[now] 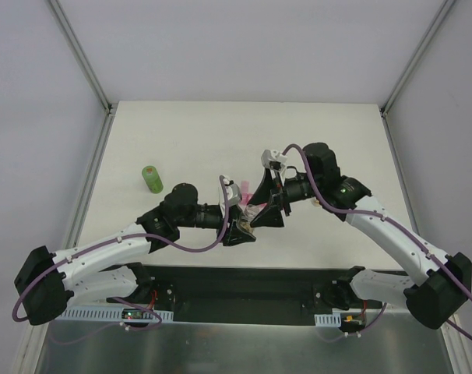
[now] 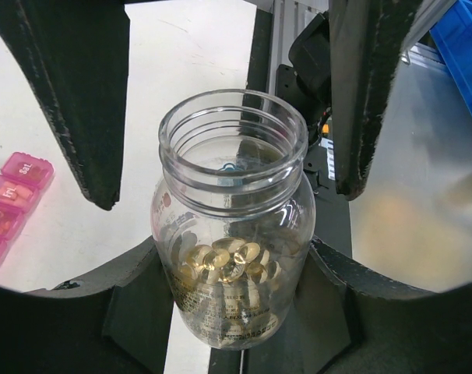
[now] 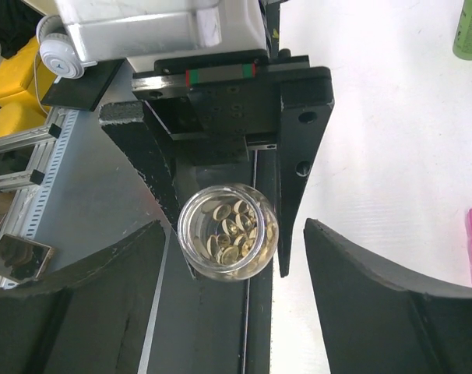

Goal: Sort the pills into containers

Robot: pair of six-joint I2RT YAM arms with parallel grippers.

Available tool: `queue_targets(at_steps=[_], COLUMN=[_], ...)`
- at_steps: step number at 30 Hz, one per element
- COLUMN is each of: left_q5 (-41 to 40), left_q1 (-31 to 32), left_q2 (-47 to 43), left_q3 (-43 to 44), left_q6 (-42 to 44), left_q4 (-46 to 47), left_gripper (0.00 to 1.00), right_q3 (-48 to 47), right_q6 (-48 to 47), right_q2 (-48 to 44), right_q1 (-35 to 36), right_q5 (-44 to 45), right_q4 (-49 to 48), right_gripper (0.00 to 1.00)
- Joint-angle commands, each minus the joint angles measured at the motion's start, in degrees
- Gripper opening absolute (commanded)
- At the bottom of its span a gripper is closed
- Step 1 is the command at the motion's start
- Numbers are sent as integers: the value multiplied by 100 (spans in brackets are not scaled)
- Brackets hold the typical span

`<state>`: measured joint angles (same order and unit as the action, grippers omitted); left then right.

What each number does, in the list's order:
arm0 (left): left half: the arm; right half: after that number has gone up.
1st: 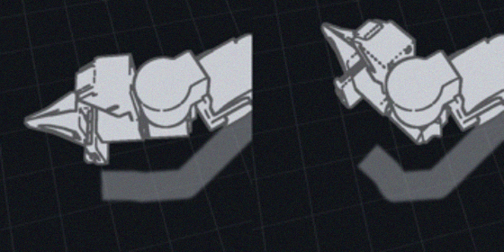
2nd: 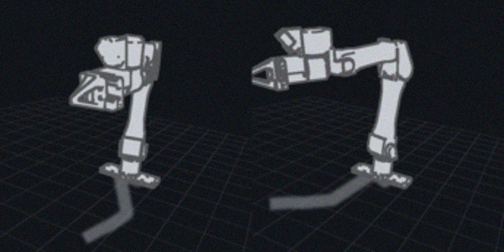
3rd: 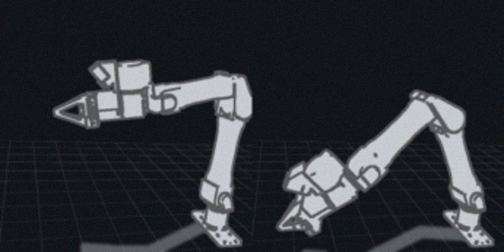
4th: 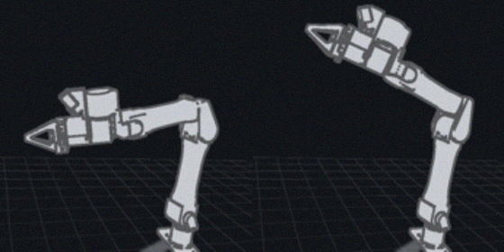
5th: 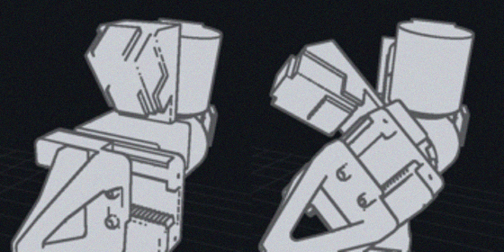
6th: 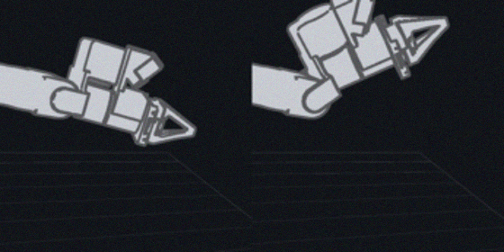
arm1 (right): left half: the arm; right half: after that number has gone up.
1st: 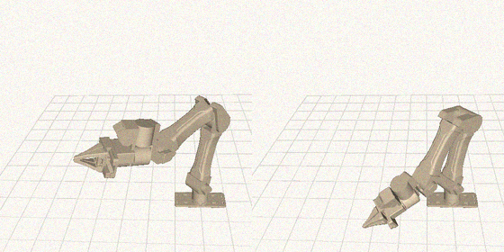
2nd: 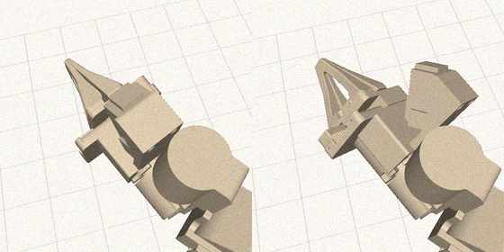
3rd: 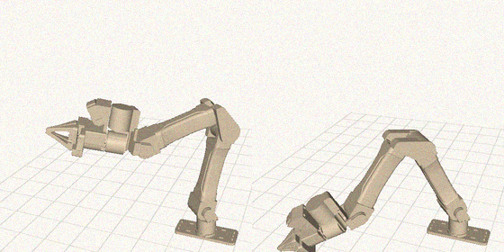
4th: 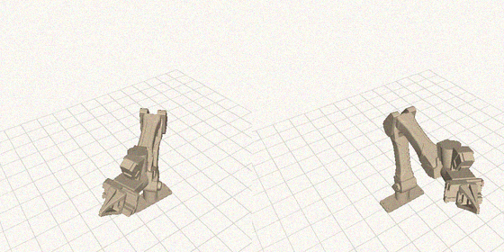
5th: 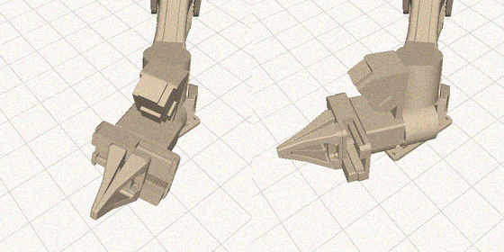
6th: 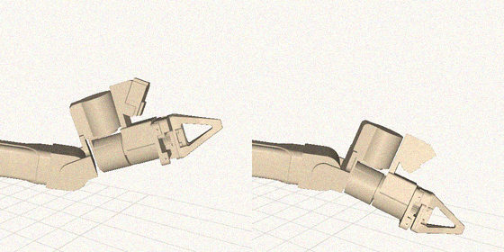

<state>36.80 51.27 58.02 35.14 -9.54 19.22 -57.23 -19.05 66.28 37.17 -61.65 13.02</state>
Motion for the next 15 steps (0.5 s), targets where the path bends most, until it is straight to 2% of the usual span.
queue_targets(at_steps=[1, 6, 9, 10, 12, 13, 15], left_q5=[-32, -41, -67, -76, -129, -138, -260], left_q1=[-46, -46, -46, -46, -46, -46, -46], left_q2=[43, 52, 43, 34, 25, 8, -36], left_q3=[178, 187, 178, 178, 178, 169, 125], left_q6=[-92, -118, -127, -136, -144, -171, -206], left_q4=[363, 407, 424, 433, 451, 468, 521], left_gripper=[0, 0, 0, 0, 0, 0, 0], right_q3=[-306, -297, -254, -227, -175, -166, -157], right_q6=[348, 622, 613, 578, 543, 516, 420], right_q2=[60, 104, 96, 87, 78, 61, 34], right_q1=[36, 45, 36, 36, 36, 36, 36], right_q5=[-40, -67, -49, -40, -32, -5, 4], right_q4=[-483, -765, -774, -766, -757, -731, -669], right_gripper=[76, 72, 60, 50, 41, 32, 25])
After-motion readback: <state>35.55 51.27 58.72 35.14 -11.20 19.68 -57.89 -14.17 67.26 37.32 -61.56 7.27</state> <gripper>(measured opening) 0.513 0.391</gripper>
